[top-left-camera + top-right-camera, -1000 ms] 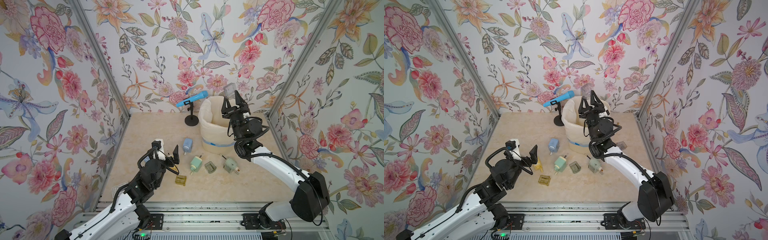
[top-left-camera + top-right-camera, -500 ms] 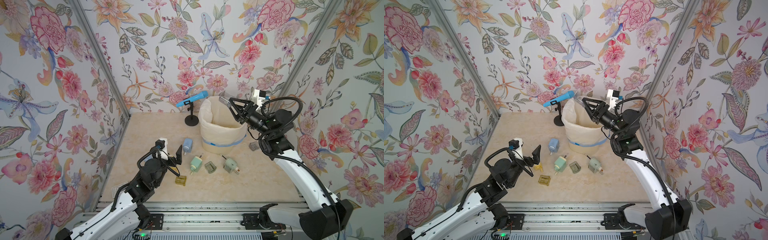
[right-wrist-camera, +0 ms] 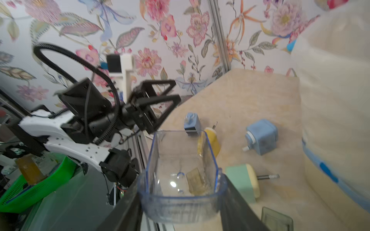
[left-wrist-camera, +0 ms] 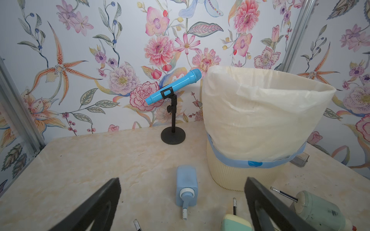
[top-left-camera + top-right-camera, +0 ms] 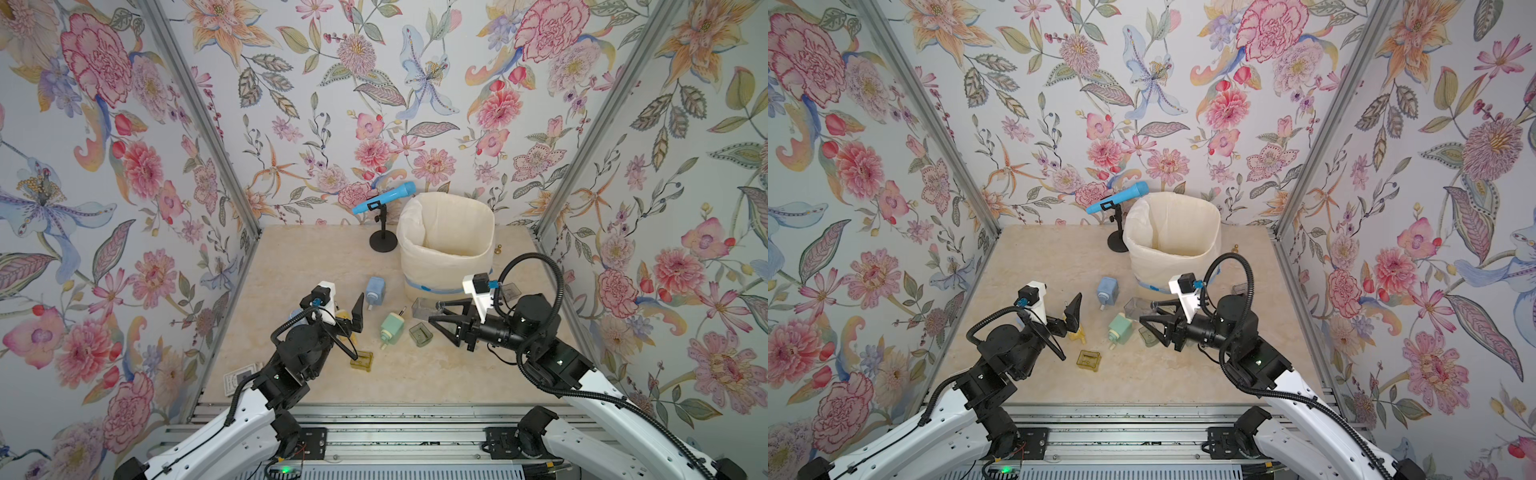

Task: Take out the pencil sharpener tray and clean the shavings
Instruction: Place the container at the center of the board.

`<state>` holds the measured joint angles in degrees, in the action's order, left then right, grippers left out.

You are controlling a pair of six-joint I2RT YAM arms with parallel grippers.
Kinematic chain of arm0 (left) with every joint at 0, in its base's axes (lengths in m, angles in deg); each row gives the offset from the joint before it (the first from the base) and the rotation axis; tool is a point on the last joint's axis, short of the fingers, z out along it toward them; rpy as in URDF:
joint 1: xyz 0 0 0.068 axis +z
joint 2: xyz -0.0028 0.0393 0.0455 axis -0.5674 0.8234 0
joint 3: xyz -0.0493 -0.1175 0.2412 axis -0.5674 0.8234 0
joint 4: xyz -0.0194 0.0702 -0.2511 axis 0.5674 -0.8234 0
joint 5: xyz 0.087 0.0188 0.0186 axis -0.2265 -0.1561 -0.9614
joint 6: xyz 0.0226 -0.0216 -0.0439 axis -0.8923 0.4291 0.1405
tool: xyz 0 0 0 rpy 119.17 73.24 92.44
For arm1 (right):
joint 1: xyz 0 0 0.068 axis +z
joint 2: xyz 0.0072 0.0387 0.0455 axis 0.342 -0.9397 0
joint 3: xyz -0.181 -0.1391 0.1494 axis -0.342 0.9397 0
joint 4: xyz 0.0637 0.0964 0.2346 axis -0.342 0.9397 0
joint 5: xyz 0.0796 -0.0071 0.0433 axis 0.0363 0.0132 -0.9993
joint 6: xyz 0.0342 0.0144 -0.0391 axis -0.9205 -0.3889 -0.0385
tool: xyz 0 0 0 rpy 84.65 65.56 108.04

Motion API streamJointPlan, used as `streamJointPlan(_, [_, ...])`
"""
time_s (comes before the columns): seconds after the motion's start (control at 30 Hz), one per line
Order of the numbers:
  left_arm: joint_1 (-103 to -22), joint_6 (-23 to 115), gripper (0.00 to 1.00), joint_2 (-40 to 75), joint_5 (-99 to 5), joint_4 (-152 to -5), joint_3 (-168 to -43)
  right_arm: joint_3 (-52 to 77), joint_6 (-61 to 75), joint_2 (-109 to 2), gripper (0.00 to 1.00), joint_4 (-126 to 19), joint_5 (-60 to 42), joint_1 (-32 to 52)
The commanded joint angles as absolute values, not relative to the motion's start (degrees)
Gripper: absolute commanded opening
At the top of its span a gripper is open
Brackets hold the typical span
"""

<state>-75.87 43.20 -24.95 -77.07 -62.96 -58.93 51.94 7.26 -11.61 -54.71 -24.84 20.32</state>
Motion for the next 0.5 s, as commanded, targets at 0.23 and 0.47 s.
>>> streamJointPlan(0.23, [-63.74, 48.96, 1.00, -22.51, -68.66, -57.20, -58.29, 68.90, 12.47, -15.42, 0.47, -77.01, -14.75, 24.48])
streamJointPlan(0.47, [-62.50, 48.21, 1.00, -20.33, -69.14, -57.29, -58.41, 73.11, 13.08, -26.56, 0.47, -88.04, -13.00, 27.58])
